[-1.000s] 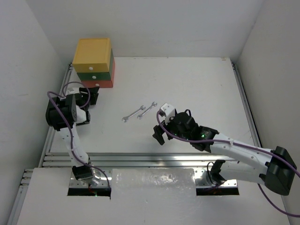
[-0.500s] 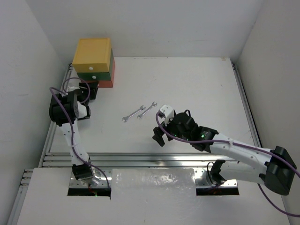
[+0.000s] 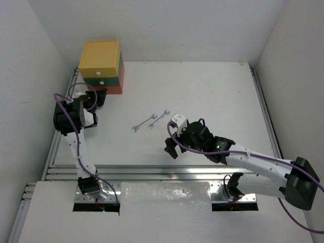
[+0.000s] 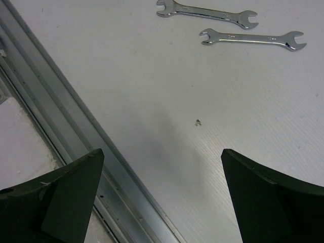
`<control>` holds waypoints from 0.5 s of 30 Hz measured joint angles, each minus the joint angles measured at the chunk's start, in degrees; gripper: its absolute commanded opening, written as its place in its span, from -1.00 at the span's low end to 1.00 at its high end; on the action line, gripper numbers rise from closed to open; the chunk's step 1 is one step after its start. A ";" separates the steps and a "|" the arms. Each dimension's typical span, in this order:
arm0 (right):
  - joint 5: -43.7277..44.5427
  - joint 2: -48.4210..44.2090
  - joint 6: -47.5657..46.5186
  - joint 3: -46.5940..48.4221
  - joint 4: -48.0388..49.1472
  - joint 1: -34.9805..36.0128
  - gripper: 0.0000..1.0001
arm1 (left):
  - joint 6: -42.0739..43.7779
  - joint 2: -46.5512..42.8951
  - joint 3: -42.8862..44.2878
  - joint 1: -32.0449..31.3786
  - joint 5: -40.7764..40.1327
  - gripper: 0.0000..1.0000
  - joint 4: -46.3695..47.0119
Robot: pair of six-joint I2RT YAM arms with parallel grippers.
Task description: Sort the tools into containers
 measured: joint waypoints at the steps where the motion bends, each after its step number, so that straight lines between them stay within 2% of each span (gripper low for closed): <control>1: 0.00 0.02 0.00 0.00 0.00 0.00 0.98 | -0.07 0.02 0.02 0.00 0.02 -0.70 -0.09; 6: -0.02 0.09 -0.02 0.00 0.00 0.00 0.98 | -0.09 0.04 0.13 0.00 0.02 -0.86 -0.13; 15: -0.04 0.13 -0.02 0.00 0.00 0.00 0.98 | -1.03 -0.35 -1.90 0.00 -0.79 -0.90 1.64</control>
